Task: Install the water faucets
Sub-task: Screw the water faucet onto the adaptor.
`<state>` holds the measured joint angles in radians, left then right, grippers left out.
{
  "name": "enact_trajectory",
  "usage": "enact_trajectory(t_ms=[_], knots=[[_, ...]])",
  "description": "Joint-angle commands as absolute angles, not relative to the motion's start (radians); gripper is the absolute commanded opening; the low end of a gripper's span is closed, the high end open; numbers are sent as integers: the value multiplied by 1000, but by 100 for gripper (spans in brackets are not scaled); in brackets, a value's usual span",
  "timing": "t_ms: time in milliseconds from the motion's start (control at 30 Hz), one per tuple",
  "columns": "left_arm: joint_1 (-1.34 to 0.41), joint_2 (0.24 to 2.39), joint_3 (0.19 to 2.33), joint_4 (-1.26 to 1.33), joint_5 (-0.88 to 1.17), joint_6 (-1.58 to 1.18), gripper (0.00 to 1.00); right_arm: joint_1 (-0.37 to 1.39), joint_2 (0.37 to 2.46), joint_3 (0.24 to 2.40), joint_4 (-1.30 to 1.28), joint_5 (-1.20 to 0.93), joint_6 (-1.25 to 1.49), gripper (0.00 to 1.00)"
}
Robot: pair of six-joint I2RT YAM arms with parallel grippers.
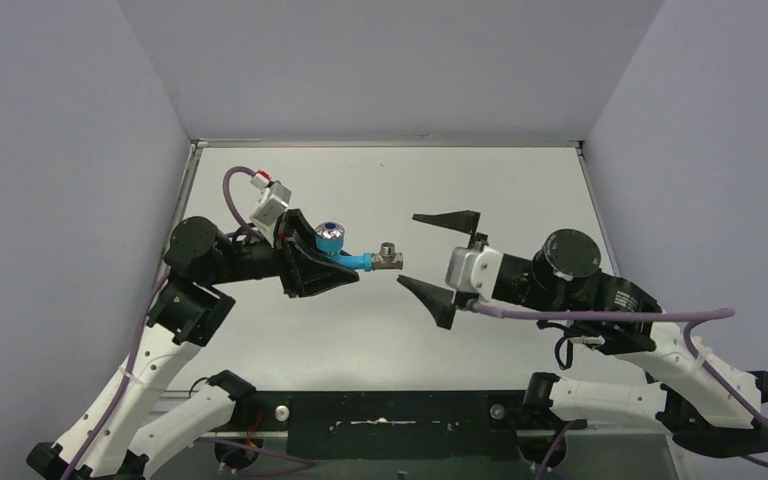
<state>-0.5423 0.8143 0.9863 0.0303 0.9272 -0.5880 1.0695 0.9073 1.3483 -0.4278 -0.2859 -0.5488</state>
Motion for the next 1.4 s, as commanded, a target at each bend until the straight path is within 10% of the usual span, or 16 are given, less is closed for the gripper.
enact_trajectory(t_ms=[0, 700, 1367], knots=[[-543, 832, 1064, 40, 910, -648, 0, 1213, 935, 1353, -467, -18, -851, 86], [-543, 861, 1074, 71, 972, -705, 0, 1462, 1015, 1254, -273, 417, -1179, 69], [-542, 854, 1138, -122, 1015, -493, 0, 1543, 1081, 1361, -405, 394, -814, 2]])
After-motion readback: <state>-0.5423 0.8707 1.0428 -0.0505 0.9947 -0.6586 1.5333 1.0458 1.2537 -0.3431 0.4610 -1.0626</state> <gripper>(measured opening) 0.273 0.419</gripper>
